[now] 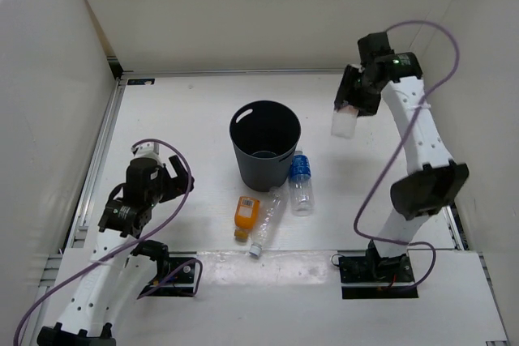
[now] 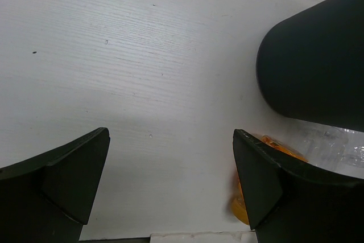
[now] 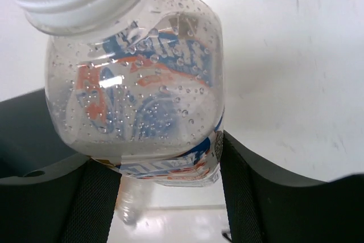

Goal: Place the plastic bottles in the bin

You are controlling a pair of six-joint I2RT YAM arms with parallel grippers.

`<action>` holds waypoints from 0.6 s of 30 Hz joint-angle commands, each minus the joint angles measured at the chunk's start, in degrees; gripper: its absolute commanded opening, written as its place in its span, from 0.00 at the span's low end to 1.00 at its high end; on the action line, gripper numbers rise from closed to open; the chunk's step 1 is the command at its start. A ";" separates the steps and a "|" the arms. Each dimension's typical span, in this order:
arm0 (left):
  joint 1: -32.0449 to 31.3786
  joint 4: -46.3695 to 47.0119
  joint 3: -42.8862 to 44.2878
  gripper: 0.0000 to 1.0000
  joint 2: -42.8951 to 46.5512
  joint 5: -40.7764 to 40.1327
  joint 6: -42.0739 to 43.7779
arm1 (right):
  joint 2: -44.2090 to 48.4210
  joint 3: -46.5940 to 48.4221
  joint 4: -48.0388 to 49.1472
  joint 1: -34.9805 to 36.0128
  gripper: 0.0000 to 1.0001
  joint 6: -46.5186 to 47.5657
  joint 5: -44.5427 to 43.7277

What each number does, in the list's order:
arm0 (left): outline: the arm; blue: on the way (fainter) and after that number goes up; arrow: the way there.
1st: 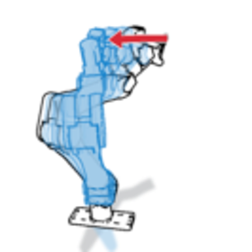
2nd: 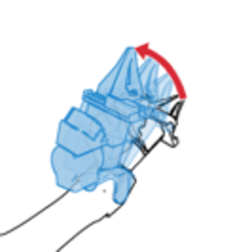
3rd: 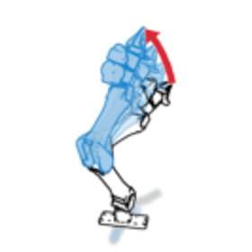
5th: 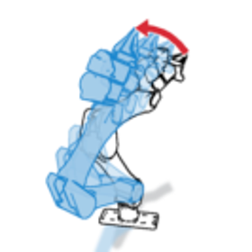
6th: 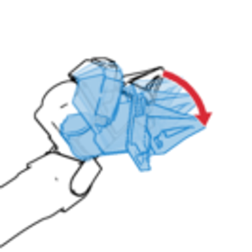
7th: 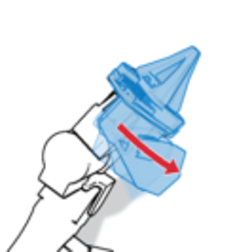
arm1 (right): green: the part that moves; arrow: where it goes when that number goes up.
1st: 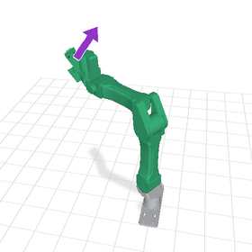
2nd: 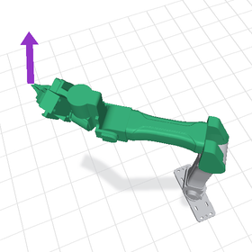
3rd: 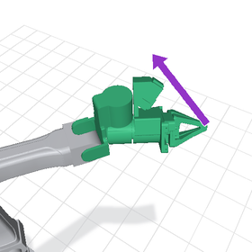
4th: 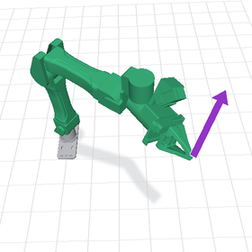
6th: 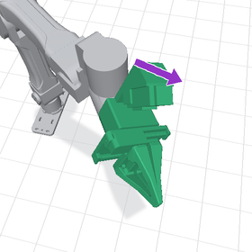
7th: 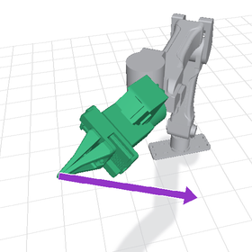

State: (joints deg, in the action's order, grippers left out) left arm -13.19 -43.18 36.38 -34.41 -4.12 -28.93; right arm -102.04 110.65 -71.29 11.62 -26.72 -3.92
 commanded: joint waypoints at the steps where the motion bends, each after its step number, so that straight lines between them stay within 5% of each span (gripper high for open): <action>1: -0.61 1.43 -0.35 1.00 -0.65 -0.72 0.27 | 7.35 7.64 -1.50 4.37 0.14 -3.06 -6.44; 10: -1.66 1.25 -0.17 1.00 -1.71 -0.63 0.19 | 13.97 14.68 11.07 15.53 0.14 0.78 -13.48; 16: -2.01 1.25 -0.26 1.00 -1.89 -0.63 0.01 | 11.61 13.28 17.75 32.31 0.14 12.21 -20.51; 18: -2.10 1.25 -0.26 1.00 -1.80 -0.63 0.01 | 10.73 12.05 19.24 35.22 0.04 14.14 -18.50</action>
State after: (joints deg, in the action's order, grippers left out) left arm -14.94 -42.85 36.07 -36.29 -4.10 -28.95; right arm -90.24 123.70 -57.63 43.81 -18.59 -20.69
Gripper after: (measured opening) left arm 1.000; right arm 0.665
